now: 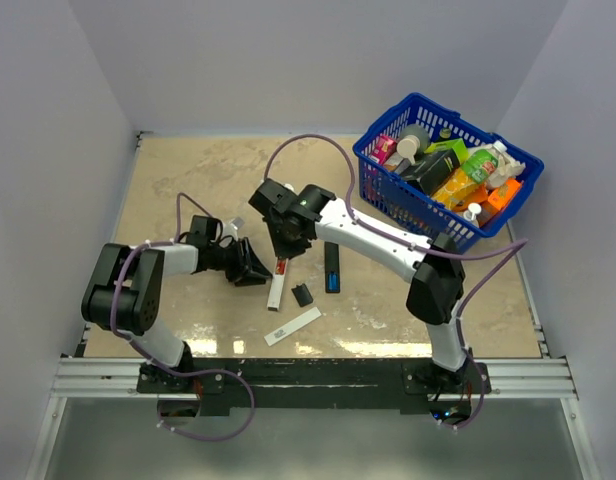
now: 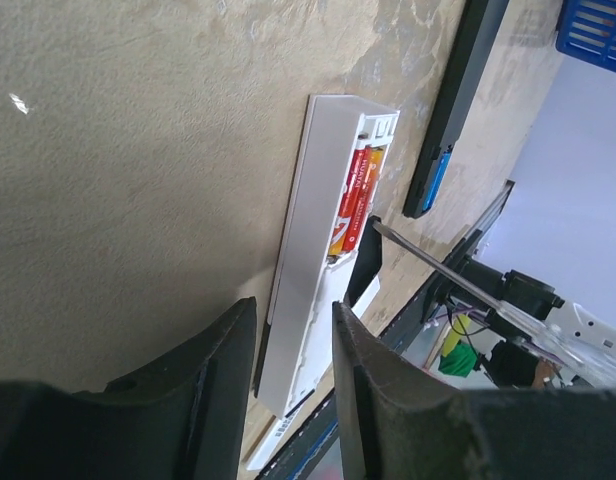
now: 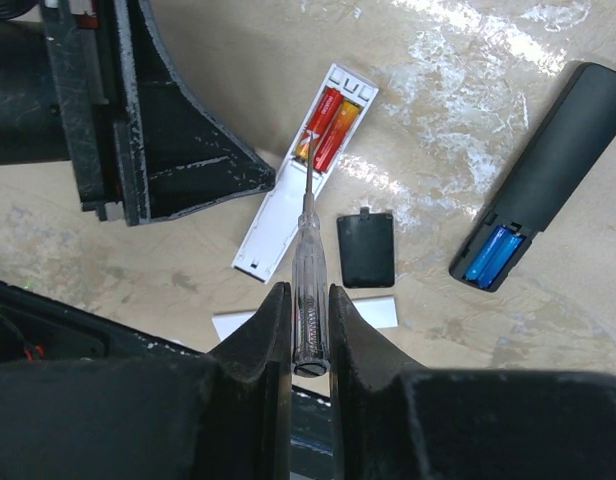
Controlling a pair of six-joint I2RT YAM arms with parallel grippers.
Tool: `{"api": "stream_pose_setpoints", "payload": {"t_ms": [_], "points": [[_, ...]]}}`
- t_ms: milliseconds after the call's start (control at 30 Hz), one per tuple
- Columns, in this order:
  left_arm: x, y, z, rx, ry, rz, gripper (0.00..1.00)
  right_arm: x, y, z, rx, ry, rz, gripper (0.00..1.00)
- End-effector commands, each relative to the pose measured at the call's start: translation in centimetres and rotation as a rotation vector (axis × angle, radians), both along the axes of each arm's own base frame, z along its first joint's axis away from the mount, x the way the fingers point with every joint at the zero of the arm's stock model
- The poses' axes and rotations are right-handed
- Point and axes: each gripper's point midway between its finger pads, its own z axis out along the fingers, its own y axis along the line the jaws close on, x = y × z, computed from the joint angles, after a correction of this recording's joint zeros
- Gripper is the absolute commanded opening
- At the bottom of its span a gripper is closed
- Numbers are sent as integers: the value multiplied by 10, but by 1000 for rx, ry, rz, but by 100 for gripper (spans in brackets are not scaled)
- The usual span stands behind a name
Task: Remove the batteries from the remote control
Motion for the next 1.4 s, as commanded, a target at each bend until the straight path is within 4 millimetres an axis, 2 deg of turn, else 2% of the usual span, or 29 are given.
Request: {"api": "stream_pose_setpoints", "payload": {"t_ms": [0,200,233,433,567,667,867,1100,1367], "points": [[1,-2,4,-40,-17,-12,40,9,1,5,-11,-28,-31,0],[-4,-5,4,-73,11,-19,36,12,-2,-3,-50,-34,-31,0],[1,-7,6,-85,-23,-25,34,12,-2,-4,-54,-31,-29,0],[1,-8,5,-95,-4,-37,32,11,3,-17,-66,-2,2,0],[16,0,6,-16,-9,-26,33,7,3,-25,-80,26,50,0],[41,9,10,61,-51,24,33,4,-1,-28,-84,49,73,0],[62,11,7,78,-51,74,32,1,-2,-33,-67,70,108,0],[69,7,-1,63,-28,76,29,1,-2,-36,-40,84,130,0],[56,-3,-16,0,39,46,25,0,2,-47,30,120,212,0]]}}
